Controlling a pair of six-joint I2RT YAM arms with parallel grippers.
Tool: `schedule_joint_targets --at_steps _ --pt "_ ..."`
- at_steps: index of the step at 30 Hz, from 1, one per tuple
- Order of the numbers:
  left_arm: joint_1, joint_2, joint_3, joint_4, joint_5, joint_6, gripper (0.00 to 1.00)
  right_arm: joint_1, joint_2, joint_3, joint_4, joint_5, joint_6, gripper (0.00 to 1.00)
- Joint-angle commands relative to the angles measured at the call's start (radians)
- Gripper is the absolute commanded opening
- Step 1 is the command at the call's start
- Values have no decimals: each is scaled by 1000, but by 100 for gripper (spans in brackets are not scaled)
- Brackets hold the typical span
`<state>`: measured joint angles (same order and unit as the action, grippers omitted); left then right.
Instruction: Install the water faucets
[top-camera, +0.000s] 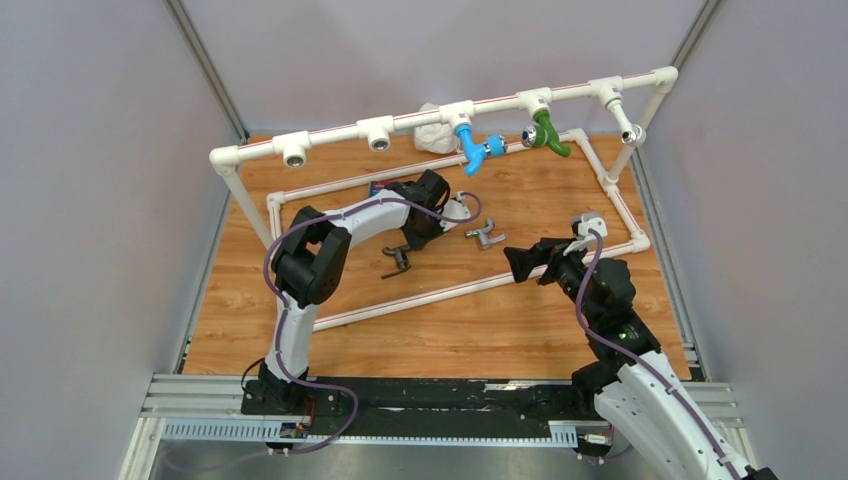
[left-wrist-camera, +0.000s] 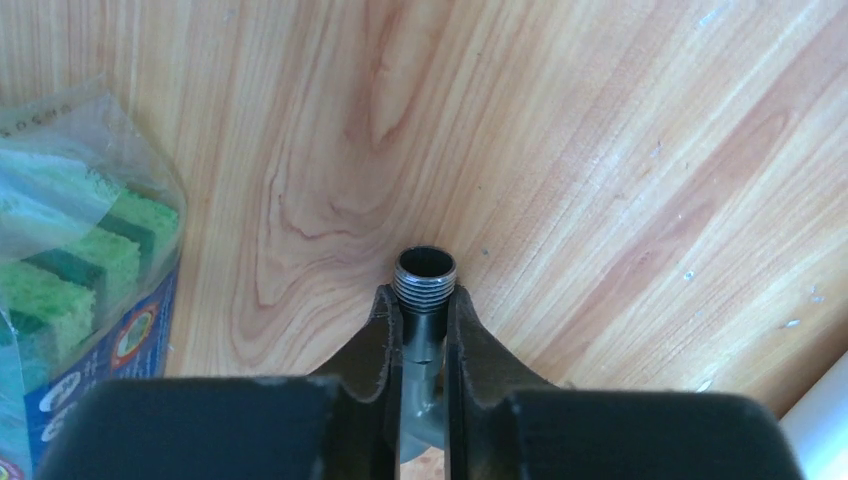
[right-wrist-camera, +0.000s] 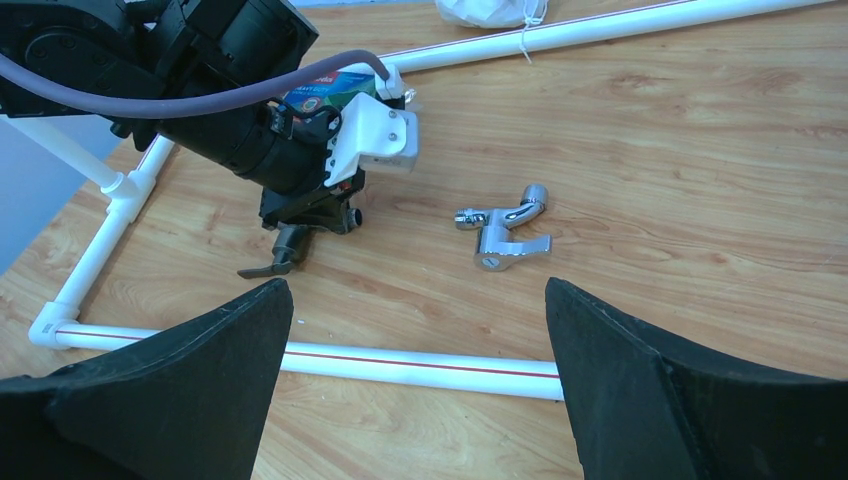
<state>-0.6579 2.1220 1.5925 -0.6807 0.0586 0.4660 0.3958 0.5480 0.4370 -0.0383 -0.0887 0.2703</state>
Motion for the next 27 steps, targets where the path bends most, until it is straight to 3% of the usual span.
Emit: schedule_joint_targets --at_steps 1,2,8,16,27 --pt "-5 -8 -45 -41 -23 -150 7 2 -8 -21 69 -23 13 100" --pt "-3 -23 -64 -8 -49 -170 0 3 -11 -24 71 -26 15 100" --pt "18 -227 -155 162 -167 -415 0 2 -60 -90 152 -77 10 100" --pt "43 -563 -471 502 -97 -752 0 15 -54 -147 285 -169 1 100" --pt "43 -916 -815 809 -126 -977 0 103 9 -153 374 -178 -36 100"
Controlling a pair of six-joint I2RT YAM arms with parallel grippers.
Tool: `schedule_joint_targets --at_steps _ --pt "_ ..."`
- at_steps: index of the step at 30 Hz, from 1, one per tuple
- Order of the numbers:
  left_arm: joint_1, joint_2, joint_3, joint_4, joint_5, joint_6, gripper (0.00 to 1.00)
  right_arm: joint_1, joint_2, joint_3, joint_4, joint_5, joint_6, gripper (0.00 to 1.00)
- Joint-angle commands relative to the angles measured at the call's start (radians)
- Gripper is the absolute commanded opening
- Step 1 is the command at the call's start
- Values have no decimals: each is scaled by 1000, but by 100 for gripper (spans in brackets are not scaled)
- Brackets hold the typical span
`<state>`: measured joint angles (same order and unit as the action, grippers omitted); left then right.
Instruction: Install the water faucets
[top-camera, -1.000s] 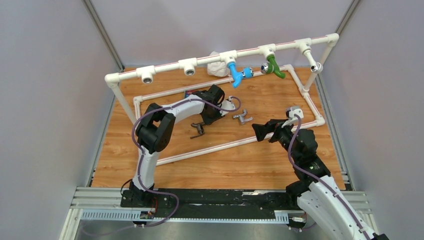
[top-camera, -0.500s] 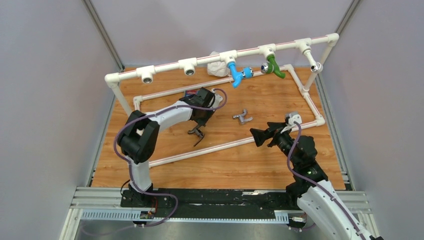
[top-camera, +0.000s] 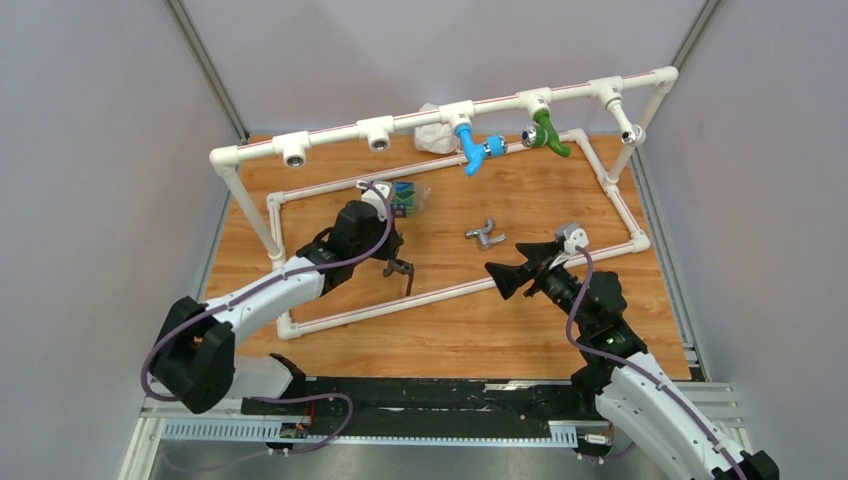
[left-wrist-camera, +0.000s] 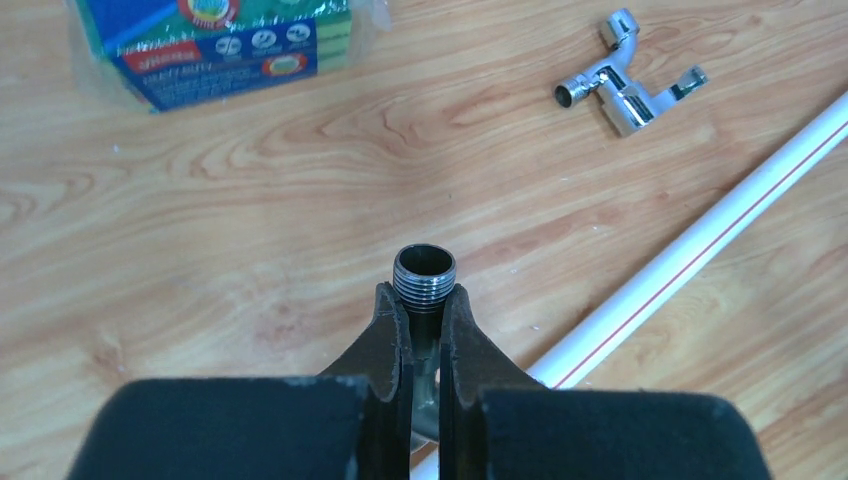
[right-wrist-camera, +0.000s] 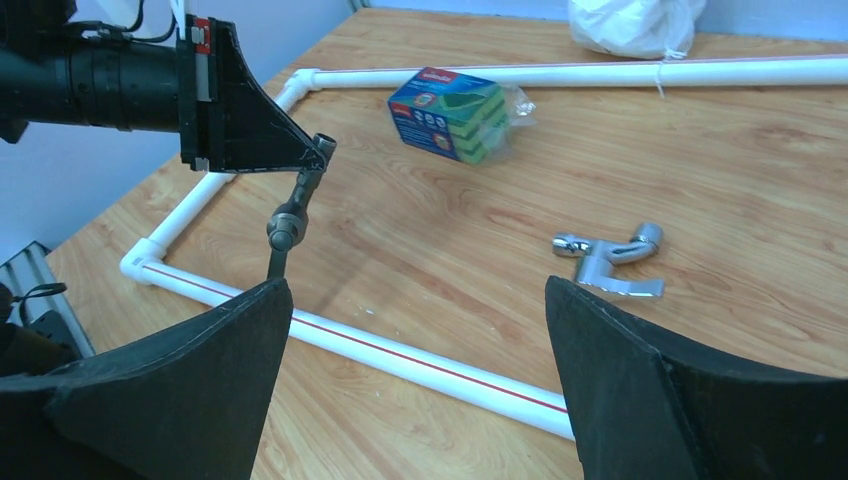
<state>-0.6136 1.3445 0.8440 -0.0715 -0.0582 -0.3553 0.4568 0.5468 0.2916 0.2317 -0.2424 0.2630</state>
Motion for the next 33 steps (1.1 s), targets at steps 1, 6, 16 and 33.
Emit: schedule_joint_targets --at_steps 1,6,16,33 --pt "-3 -159 -94 213 -17 -215 0 58 18 -6 119 -23 -37 100" --pt "-3 -327 -140 254 -138 -495 0 202 80 17 204 40 -114 100" --pt "-3 -461 -197 222 -196 -910 0 442 309 47 510 210 -249 98" --pt "-12 -470 -204 358 -60 -1162 0 516 636 222 830 335 -350 88"
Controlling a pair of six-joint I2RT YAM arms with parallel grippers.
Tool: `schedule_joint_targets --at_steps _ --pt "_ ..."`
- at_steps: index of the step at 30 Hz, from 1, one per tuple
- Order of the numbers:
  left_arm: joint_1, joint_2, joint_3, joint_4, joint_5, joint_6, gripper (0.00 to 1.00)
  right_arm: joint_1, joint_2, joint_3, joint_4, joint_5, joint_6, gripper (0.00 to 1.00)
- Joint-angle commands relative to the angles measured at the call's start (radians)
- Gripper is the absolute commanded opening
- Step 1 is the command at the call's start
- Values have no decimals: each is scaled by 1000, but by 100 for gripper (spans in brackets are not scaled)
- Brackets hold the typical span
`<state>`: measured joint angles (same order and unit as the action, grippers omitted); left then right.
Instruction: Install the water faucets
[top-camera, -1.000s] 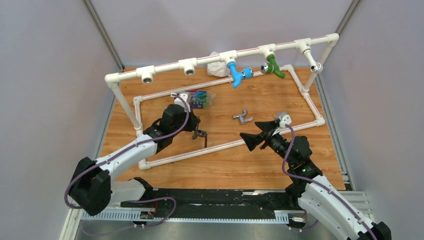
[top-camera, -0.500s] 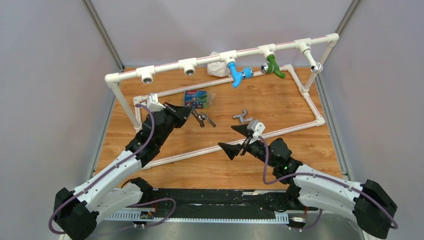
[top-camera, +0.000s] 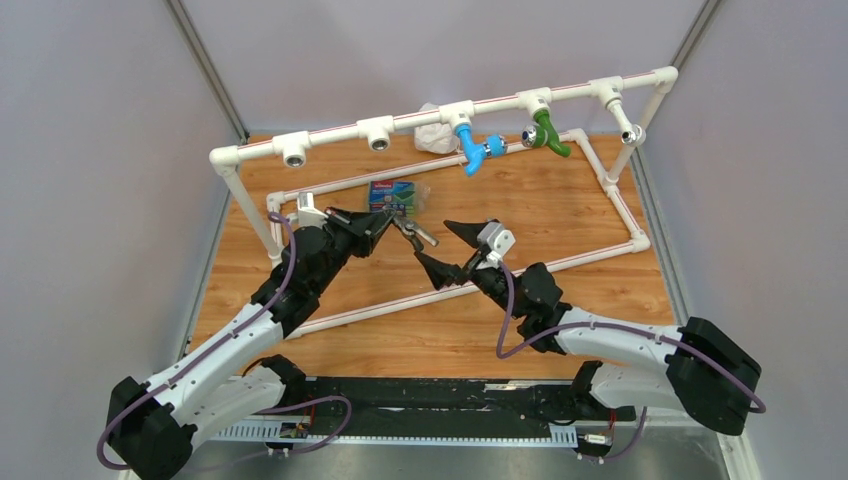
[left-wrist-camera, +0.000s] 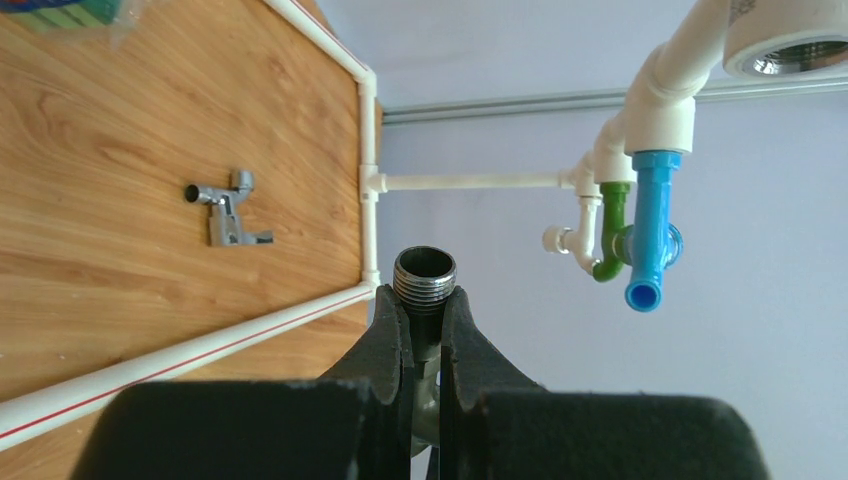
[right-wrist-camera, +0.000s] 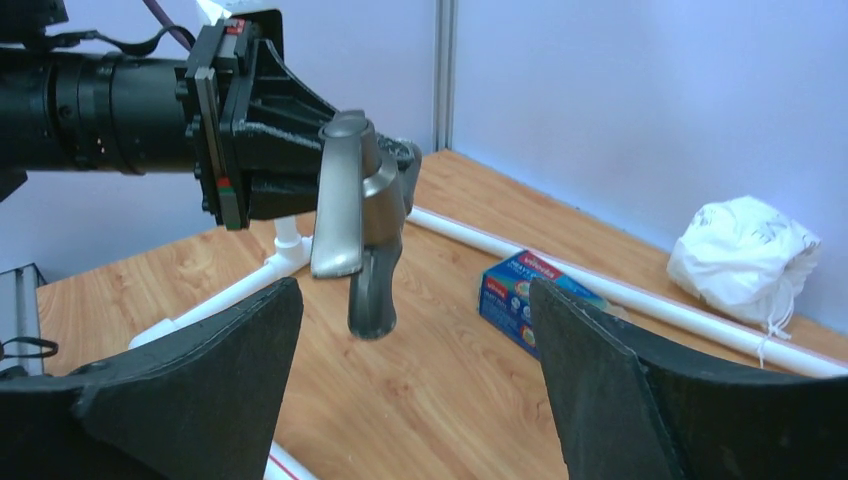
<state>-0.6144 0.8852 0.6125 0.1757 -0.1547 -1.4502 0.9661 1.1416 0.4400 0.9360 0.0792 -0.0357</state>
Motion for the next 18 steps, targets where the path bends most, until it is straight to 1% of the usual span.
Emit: schedule_joint_targets --at_steps 1,4,10,18 --pt "-13 -11 30 108 38 -67 0 6 58 89 126 10 -61 87" --pt "-18 -12 32 117 41 -85 0 6 101 126 129 -10 -78 84" --pt "-21 -18 39 128 57 -93 0 10 162 175 123 -41 -118 71" --pt "-22 -34 35 134 60 -98 0 14 198 210 116 -62 -164 60"
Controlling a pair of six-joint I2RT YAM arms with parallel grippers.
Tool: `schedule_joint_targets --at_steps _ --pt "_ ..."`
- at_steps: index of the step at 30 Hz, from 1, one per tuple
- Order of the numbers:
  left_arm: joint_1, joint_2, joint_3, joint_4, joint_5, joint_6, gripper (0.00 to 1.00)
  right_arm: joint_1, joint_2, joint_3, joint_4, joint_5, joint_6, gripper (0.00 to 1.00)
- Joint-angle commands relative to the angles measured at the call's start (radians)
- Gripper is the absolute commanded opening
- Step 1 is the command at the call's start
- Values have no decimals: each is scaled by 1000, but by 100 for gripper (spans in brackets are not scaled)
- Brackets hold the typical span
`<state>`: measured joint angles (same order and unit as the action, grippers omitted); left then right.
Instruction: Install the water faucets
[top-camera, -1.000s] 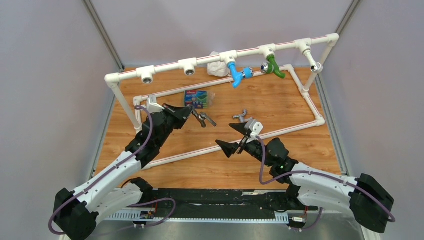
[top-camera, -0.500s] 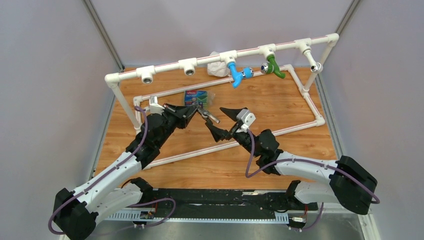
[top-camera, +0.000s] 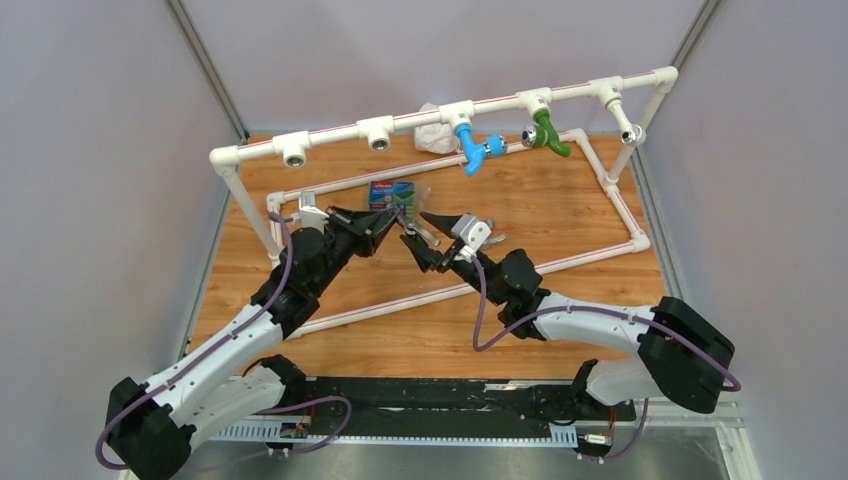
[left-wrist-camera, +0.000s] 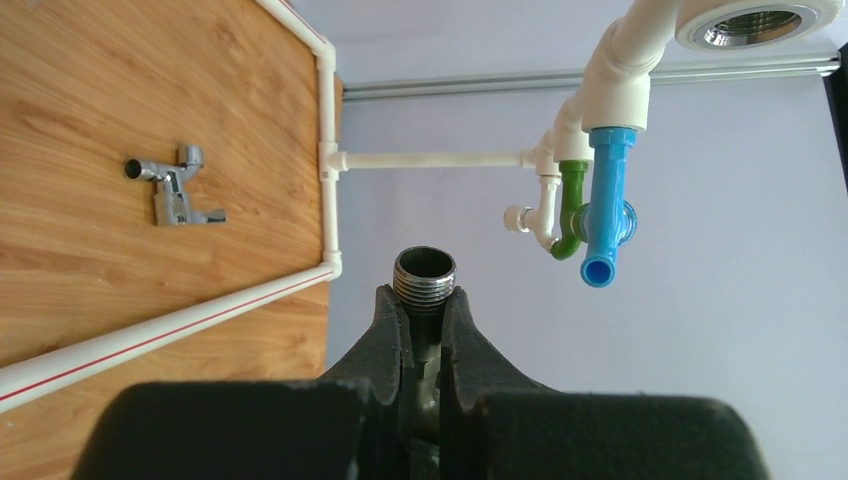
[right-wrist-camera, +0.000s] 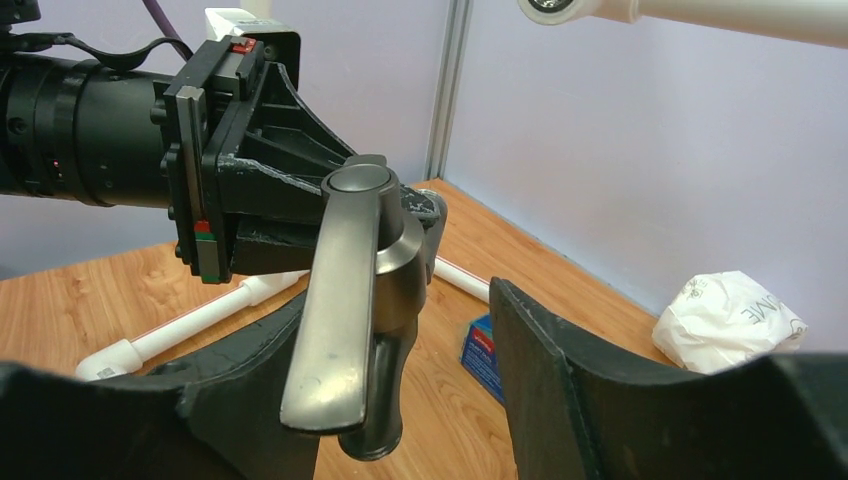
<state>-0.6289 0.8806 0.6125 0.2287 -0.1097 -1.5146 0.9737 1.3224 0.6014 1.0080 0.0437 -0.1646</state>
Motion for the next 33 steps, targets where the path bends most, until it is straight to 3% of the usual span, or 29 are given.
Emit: schedule_joint_targets --at_steps 1,9,15,17,19,20,21,22,25,30,33 --pt "-8 -31 33 83 15 -35 0 8 23 51 44 -27 -38 60" --pt "-9 -48 30 83 7 -36 0 10 54 66 30 -27 -59 44" --pt "-9 -57 13 78 1 -35 0 10 34 63 26 -27 -56 0" --pt "-8 -65 7 72 -8 -26 5 8 23 64 12 -27 -56 0" --pt "-8 -77 6 46 -25 16 20 10 11 75 -26 -27 -56 0" --pt "-8 -81 7 37 -33 39 35 8 0 81 -48 -27 -55 0" --pt "-6 -94 9 14 -51 94 41 10 -3 90 -80 -27 -53 0" --pt "-6 -100 21 -3 -59 123 53 8 -11 104 -115 -27 -50 0" --pt "8 -132 70 -127 -100 358 70 6 -29 138 -230 -12 -35 0" --pt "11 -175 180 -224 -71 787 78 -7 -75 149 -356 -60 -26 0" --pt "11 -196 223 -267 40 1069 81 -32 -107 164 -449 -122 -9 0"
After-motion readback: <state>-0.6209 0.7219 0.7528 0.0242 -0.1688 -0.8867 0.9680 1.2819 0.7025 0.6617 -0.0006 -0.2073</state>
